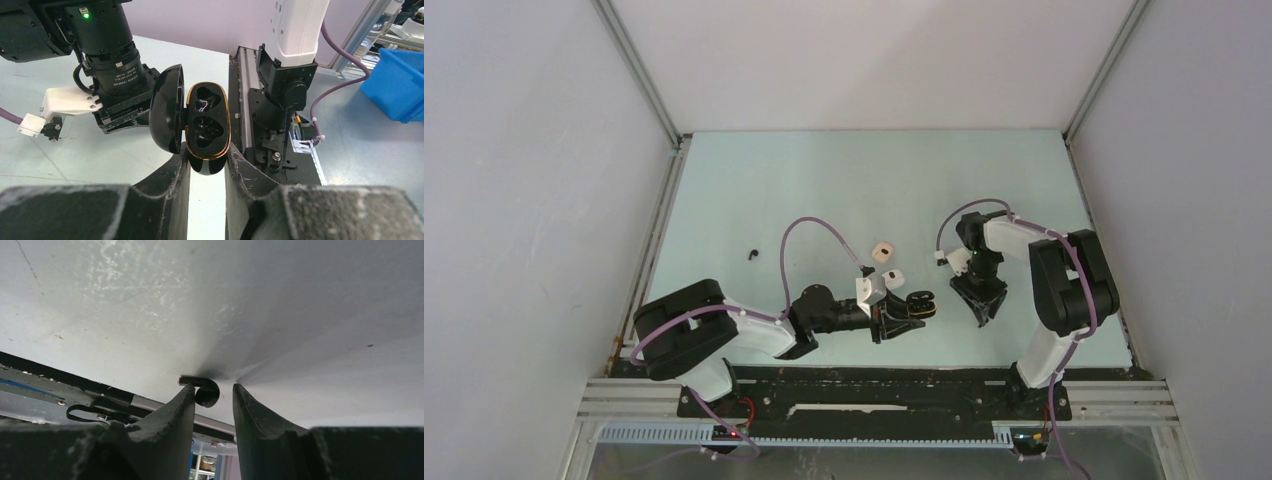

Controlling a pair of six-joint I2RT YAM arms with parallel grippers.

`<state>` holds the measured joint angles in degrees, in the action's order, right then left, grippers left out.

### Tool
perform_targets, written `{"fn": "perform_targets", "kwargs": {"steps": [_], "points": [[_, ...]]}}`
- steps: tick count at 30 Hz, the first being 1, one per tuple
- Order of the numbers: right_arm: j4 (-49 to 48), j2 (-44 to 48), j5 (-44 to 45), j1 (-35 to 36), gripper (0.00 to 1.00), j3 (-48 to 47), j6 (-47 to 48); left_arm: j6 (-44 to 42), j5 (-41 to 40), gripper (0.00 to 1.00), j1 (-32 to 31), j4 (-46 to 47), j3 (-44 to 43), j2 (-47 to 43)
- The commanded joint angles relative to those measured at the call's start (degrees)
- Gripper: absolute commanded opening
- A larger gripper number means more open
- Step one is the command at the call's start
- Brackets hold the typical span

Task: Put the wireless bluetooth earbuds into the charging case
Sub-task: Pick up the earbud from the center of the board.

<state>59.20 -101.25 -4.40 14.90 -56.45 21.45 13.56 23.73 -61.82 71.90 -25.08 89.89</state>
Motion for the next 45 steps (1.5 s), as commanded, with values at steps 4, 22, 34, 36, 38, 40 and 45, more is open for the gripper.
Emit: {"fn": "perform_targets", "kwargs": {"steps": [4, 22, 34, 36, 38, 40, 45], "points": [[-0.42, -0.46, 1.77, 0.22, 0.31, -0.68, 0.64, 0.32, 0.19, 0.0, 0.39, 2.91, 0.21, -0.85], [-1.73, 12.7, -2.96, 0.67, 0.02, -0.77, 4.26, 0.41, 0.21, 0.0, 0.39, 2.83, 0.14, -0.78], [-4.15, 41.67, -17.35, -1.59, 0.0, -1.3, 15.3, 1.75, 0.52, 0.0, 1.16, 2.87, -0.91, 0.38], [-4.92, 46.51, -19.88, -1.58, 0.0, -1.3, 17.62, 2.19, 0.88, 0.0, 1.26, 2.74, -1.57, 0.79], [-6.07, 50.94, -20.79, -1.01, 0.0, -1.3, 19.89, 2.26, 1.58, 0.0, 1.27, 1.57, -2.57, 0.94], [-6.79, 55.11, -21.99, -0.35, 0.0, -1.3, 23.56, 2.26, 2.04, 0.0, 1.27, -0.18, -3.57, 1.06], [-10.56, 65.23, -23.18, 3.69, 0.0, -1.3, 32.05, 1.47, 2.86, 0.0, 1.27, -5.04, -6.61, 1.21]]}}
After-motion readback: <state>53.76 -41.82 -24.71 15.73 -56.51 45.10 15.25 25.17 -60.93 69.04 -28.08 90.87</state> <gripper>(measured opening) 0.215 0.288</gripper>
